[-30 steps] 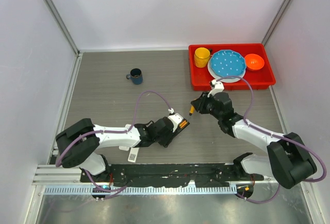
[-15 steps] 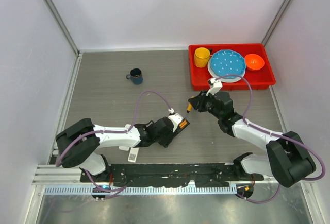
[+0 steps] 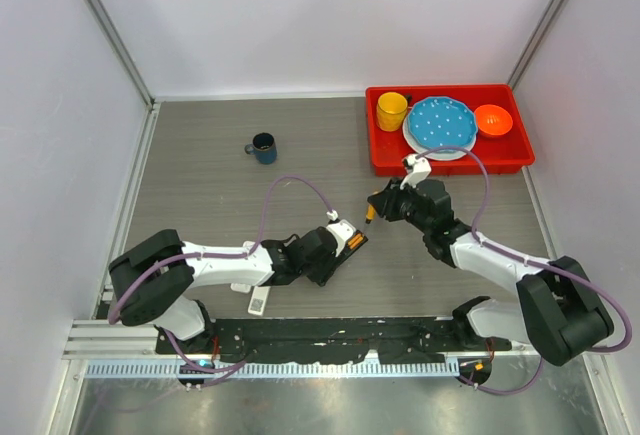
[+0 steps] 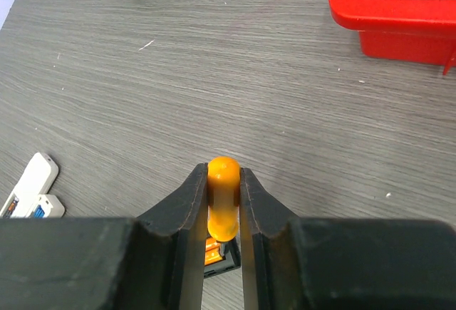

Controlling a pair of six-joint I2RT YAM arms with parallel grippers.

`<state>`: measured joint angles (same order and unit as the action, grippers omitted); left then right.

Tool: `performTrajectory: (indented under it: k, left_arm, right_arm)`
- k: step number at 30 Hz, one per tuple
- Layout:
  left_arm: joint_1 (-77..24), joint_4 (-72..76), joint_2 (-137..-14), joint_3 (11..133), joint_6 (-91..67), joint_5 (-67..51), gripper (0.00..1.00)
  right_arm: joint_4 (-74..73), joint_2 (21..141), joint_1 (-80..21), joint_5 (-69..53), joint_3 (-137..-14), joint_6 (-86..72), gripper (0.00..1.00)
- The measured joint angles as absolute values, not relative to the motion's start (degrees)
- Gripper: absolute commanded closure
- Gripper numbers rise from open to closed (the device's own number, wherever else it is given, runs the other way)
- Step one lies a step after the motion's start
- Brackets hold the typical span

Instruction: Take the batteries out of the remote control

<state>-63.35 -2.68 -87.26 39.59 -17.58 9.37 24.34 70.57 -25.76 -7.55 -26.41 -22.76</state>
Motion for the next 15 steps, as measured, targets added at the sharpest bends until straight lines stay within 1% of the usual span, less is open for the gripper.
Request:
performTrajectory:
  k: [15]
  left_arm:
    - [-63.4, -3.3, -87.8, 40.2, -17.5, 9.4, 1.00]
  right_arm:
    - [24.0, 69.4, -25.6, -8.7, -25.3, -23.2, 0.99]
